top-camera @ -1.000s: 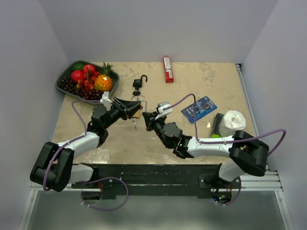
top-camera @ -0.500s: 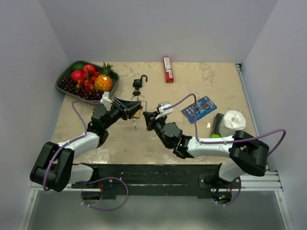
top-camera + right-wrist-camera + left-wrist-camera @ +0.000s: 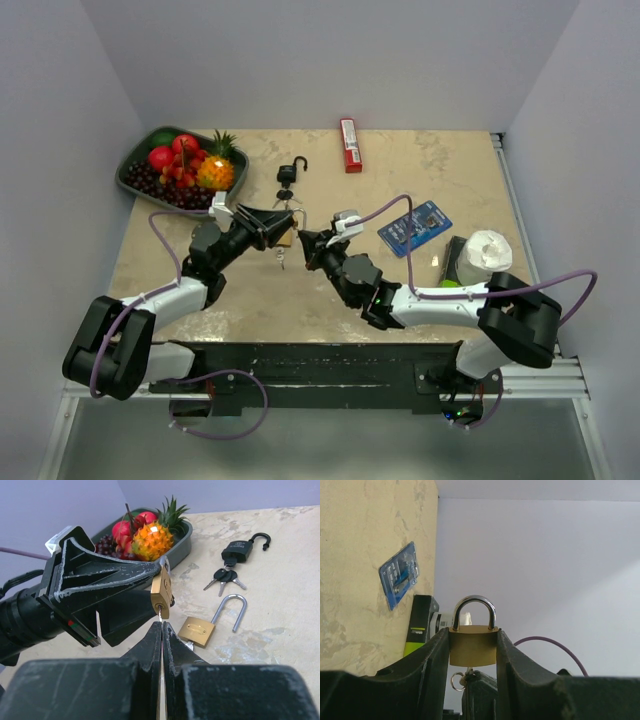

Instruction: Unlock with the key

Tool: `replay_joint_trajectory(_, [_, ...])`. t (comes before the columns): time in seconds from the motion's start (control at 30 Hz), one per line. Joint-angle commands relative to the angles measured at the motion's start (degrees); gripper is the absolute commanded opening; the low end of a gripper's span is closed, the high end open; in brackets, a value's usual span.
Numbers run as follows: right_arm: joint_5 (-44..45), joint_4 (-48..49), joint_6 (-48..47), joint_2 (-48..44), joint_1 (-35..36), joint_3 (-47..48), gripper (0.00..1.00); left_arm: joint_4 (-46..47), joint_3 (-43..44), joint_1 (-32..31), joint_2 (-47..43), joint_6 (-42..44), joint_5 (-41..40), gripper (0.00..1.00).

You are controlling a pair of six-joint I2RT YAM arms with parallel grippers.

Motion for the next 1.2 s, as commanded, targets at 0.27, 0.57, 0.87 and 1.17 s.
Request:
replay_joint_trajectory(0.27, [-0.2,5.0,4.5,0.7,-3.3,1.6,0.00,10.5,-2.2,-2.9,-1.5,-3.0,1.1,0.00])
replay_joint_trajectory(0.57, [0.0,6.1,3.5,2.7,-3.3,2.5,0.00,11.5,-1.4,-5.6,-1.3,-3.9,-0.6,0.00])
replay_joint_trajectory(0.87, [2.0,9.0,1.3,5.1,-3.3,2.5,0.00,12.0,0.3,-9.3,-1.1,-4.3,-2.0,0.00])
replay_joint_trajectory(1.17, [4.1,13.1,-2.2,7.9,-4.0,3.3,0.00,10.5,1.5,-12.2,-2.2,-3.8,-3.5,0.00])
